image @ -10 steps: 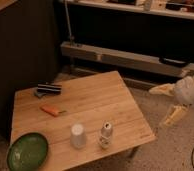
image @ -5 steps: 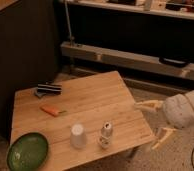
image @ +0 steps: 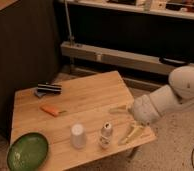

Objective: Knock the bottle over

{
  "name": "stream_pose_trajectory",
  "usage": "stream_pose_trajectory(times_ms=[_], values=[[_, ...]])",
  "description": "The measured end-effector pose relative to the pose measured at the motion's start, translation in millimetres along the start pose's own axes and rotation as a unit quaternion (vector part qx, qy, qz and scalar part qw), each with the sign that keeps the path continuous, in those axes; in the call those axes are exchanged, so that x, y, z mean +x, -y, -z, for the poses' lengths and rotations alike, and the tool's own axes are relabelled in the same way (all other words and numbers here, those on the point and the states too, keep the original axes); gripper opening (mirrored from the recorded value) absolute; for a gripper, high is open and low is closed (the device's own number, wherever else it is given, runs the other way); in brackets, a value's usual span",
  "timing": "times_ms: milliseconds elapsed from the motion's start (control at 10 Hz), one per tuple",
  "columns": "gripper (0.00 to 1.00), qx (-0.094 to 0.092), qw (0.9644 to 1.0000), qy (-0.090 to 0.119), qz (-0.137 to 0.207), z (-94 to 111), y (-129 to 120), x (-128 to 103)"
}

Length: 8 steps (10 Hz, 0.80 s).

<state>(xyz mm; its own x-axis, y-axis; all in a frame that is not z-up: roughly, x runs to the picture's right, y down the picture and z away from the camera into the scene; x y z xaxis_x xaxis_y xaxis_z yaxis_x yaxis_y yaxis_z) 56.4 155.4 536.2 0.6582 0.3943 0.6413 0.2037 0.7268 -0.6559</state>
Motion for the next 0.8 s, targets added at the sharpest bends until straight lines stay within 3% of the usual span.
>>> stream_pose_trajectory(times_ms=[200, 400, 800], values=[[0.22, -0.006, 0.9996, -0.024, -0.011, -24.2, 2.3, 13.1], [0.03, -0.007, 0.9991, -0.038, -0.017, -33.1, 2.1, 21.5], [0.0, -0.011, 0.9986, -0.041, -0.03, -61.6, 8.0, 64.2]])
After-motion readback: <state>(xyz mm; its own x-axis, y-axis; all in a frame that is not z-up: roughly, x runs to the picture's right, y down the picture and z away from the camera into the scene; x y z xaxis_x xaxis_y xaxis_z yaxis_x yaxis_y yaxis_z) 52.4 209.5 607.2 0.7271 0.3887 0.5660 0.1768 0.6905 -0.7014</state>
